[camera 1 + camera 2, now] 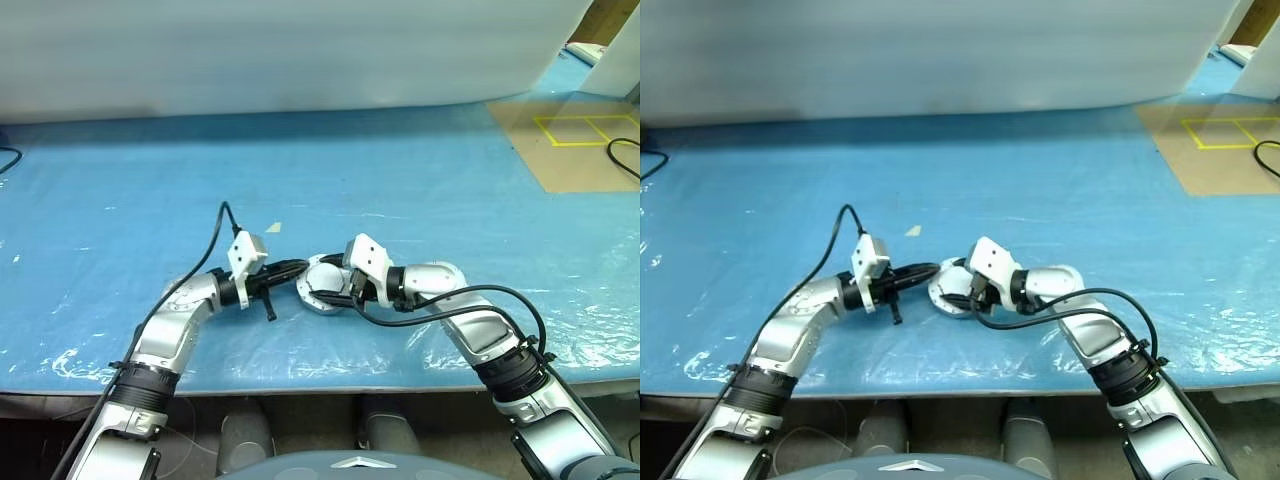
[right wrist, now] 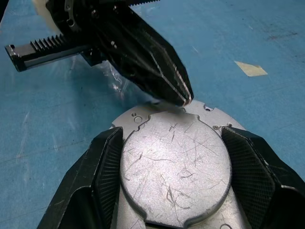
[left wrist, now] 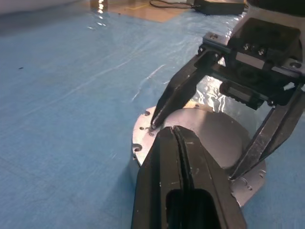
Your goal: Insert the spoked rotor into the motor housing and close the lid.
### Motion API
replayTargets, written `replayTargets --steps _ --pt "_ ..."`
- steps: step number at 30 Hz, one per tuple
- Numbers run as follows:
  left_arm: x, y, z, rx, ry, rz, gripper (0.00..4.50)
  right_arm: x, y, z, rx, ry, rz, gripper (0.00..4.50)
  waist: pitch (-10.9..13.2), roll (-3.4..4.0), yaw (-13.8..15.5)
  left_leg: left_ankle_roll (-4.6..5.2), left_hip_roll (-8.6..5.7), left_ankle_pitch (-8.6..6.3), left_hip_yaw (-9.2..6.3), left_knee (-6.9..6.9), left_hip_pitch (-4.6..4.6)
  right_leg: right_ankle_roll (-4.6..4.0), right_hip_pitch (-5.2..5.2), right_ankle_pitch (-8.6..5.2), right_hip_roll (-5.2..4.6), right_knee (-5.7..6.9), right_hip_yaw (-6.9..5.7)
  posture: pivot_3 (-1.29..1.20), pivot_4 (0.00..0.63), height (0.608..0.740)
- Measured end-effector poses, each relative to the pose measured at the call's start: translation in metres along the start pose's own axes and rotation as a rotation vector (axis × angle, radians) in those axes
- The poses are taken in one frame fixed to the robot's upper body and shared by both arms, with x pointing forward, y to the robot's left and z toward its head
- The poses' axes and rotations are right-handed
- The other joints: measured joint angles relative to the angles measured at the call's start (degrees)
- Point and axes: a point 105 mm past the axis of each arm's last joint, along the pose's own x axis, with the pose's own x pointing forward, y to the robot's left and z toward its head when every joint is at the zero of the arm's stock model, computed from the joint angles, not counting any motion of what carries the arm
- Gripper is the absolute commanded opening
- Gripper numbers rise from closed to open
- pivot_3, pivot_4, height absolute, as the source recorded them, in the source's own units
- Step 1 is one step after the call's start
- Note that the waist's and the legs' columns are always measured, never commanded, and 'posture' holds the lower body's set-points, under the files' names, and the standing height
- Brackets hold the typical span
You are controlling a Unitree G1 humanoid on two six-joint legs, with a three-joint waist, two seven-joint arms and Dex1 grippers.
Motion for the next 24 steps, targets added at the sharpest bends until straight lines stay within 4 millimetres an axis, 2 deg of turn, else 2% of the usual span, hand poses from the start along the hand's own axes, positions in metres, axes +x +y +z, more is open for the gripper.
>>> replayTargets --steps 11,16,24 --pt "0.006 0.008 0.001 0.083 0.070 0.003 0.00 -0.001 -0.004 0.002 0.043 0.014 -0.021 2.94 0.00 0.00 0.63 0.00 0.00 0.00 0.02 0.00 0.08 0.00 0.08 0.00 0.00 0.02 0.00 0.00 0.150 0.740" --pt "0.000 0.012 -0.006 0.082 0.108 0.023 0.00 -0.001 -0.004 0.003 0.045 0.013 -0.020 2.94 -0.01 0.01 0.61 -0.01 0.01 0.00 0.01 0.00 0.10 0.00 0.08 0.00 0.00 0.04 0.01 0.00 0.150 0.740" --pt "-0.010 -0.007 -0.009 -0.043 0.094 -0.072 0.00 -0.001 -0.005 0.002 0.048 0.015 -0.021 2.94 -0.01 0.01 0.70 0.00 0.01 0.00 0.02 0.00 0.11 0.00 0.08 -0.01 -0.01 0.07 0.01 0.00 0.150 0.740"
